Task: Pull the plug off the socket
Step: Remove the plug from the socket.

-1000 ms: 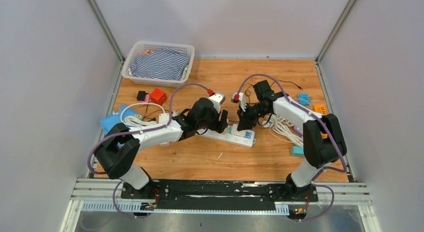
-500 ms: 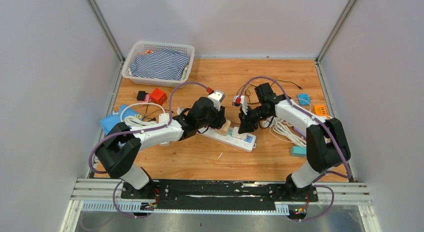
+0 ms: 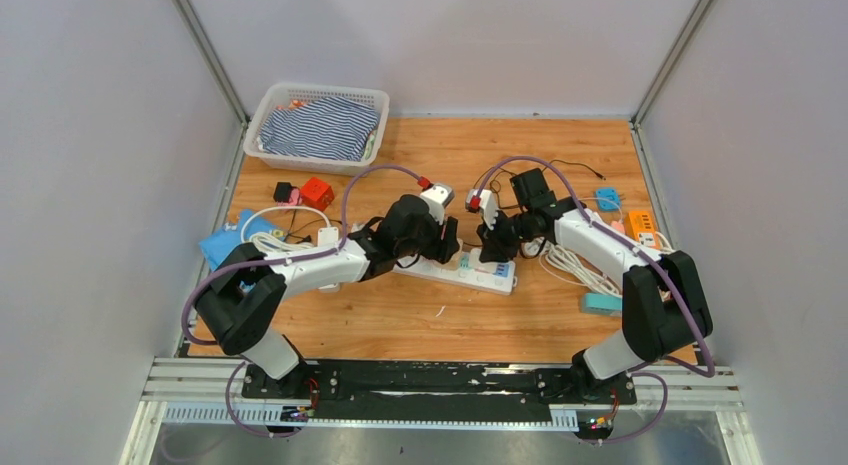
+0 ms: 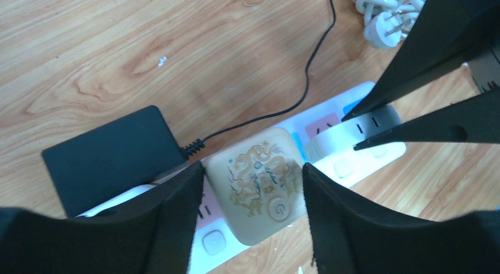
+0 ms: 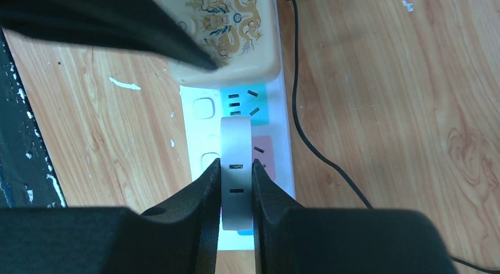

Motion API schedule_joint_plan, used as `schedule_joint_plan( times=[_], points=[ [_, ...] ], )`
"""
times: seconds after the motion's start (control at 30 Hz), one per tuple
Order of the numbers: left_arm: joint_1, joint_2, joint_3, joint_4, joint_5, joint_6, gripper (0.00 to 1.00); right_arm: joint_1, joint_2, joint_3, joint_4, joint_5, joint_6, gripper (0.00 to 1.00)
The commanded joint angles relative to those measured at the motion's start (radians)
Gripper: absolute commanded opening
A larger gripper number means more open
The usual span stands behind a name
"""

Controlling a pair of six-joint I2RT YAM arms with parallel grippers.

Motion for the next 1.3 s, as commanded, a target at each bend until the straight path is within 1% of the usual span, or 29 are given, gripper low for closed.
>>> schedule_joint_plan(
  times=[0.0, 0.07, 0.13, 0.33, 0.53, 0.83, 0.97, 1.07, 1.17, 1.27],
  points=[
    [-0.011, -0.033, 0.008, -0.041, 0.045, 0.011, 0.68, -0.013, -0.025, 0.005, 0.088, 0.005, 0.018, 0.0],
    [-0.011, -0.065, -0.003, -0.042, 0.041, 0.012, 0.75, -0.014, -0.022, 0.006, 0.087, 0.002, 0.017, 0.0],
    [-0.011, -0.08, -0.015, -0.04, 0.042, 0.001, 0.77, -0.013, -0.021, 0.007, 0.087, -0.004, 0.022, 0.0],
    [-0.039, -0.066, -0.056, -0.009, -0.017, -0.043, 0.76, -0.013, -0.024, 0.008, 0.091, -0.017, 0.04, 0.0],
    [-0.063, -0.054, -0.065, 0.002, -0.148, -0.087, 0.75, -0.013, -0.029, 0.007, 0.096, -0.036, 0.052, 0.0],
    [-0.084, 0.02, -0.042, 0.013, -0.221, -0.144, 0.71, -0.013, -0.03, 0.001, 0.113, -0.067, 0.083, 0.0],
    [-0.087, 0.038, -0.036, 0.017, -0.252, -0.152, 0.62, -0.011, -0.026, -0.007, 0.121, -0.077, 0.086, 0.0],
    [-0.087, 0.046, -0.032, 0.016, -0.258, -0.148, 0.54, -0.001, -0.034, -0.016, 0.118, -0.076, 0.053, 0.0],
    [-0.086, 0.057, -0.029, 0.016, -0.254, -0.144, 0.4, 0.026, -0.058, -0.03, 0.104, -0.116, 0.007, 0.0],
    [-0.087, 0.071, -0.026, 0.016, -0.242, -0.141, 0.3, 0.083, -0.093, -0.051, 0.104, -0.119, -0.043, 0.0]
  ],
)
